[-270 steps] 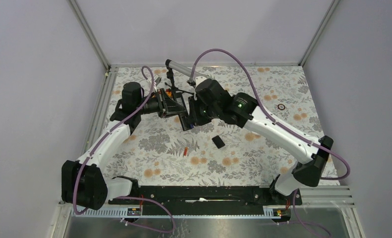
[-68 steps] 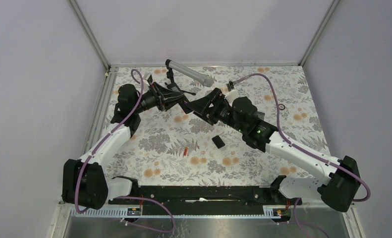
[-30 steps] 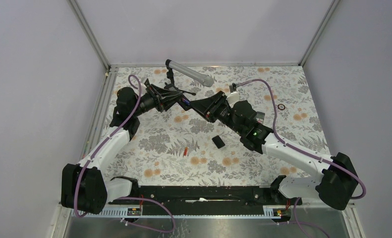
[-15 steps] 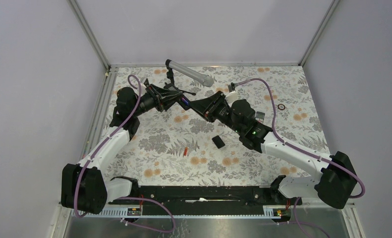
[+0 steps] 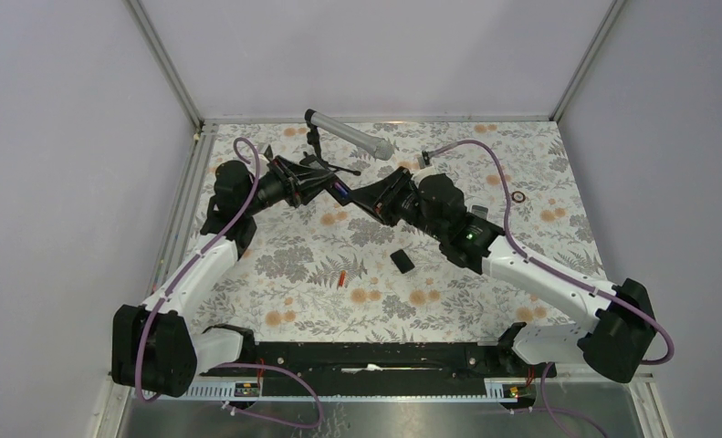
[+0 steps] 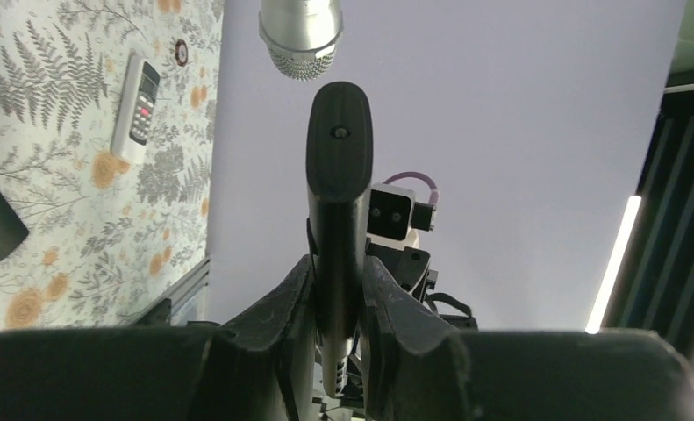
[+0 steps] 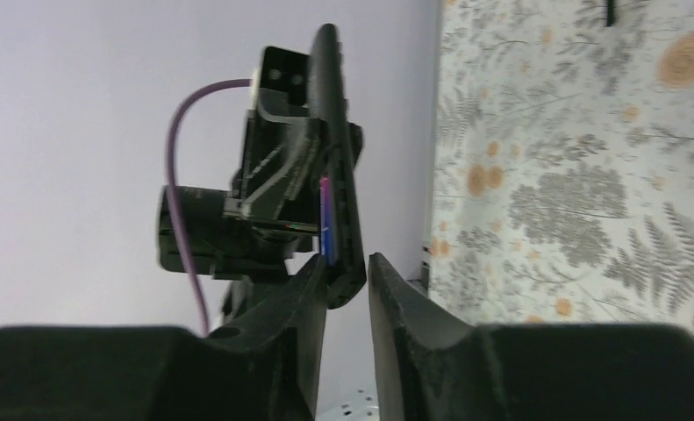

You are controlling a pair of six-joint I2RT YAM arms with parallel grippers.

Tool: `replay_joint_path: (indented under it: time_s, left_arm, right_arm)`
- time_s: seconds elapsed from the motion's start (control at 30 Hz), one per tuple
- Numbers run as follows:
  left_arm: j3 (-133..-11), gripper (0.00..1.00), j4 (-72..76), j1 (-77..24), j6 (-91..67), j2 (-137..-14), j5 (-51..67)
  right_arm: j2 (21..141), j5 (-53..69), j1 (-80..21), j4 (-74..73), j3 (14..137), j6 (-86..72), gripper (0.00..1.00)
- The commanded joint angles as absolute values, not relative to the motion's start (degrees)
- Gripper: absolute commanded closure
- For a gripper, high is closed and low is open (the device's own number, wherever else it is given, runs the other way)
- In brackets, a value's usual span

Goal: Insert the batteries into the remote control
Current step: Load the battery into the remote control.

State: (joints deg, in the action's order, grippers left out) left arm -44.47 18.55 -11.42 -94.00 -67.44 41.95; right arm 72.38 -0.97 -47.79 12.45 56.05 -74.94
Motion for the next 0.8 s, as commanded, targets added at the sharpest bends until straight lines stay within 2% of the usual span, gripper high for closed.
replay_joint_path:
  time_s: [0.0,0.17,0.27,0.37,0.47,0.57,0.7,0.77]
  left_arm:
    - [-49.4,1.0,18.0,-12.2,-88.0,-64.6,46.0]
    - [-52.1,1.0,10.5,-11.6,-78.7,-65.3,47.2]
    - [-53.9,1.0,5.1,-10.8,-70.9,-65.5,46.8]
    - [-55.4,1.0,0.7,-10.5,-62.8,-65.8,46.1]
    - [-56.3,1.0,0.6,-10.5,-57.1,-66.4,48.9]
    - [-56.3,1.0,3.4,-10.5,-53.9,-65.6,52.6]
    - [-57.4,1.0,2.1,-10.5,-49.3,-64.4,55.3]
    - [-57.8,1.0,1.3,-10.5,-48.0,-64.0,56.4]
  right_arm:
    - [73.7,-6.1,-46.7,-3.5,59.0,-71.1,0.63]
    - [70.6,-7.3,-46.7,-6.3,57.8,-67.9,0.41]
    - [66.7,-7.1,-46.7,-1.5,55.2,-62.4,0.26]
    - [63.0,-6.4,-46.7,7.6,51.6,-55.7,0.17]
    - [61.8,-1.9,-46.7,13.9,50.1,-47.3,0.11]
    - [64.6,6.4,-46.7,13.4,53.3,-36.6,0.09]
    - [69.7,15.7,-46.7,9.3,58.7,-29.8,0.09]
    - [72.1,18.1,-46.7,7.9,60.8,-29.1,0.12]
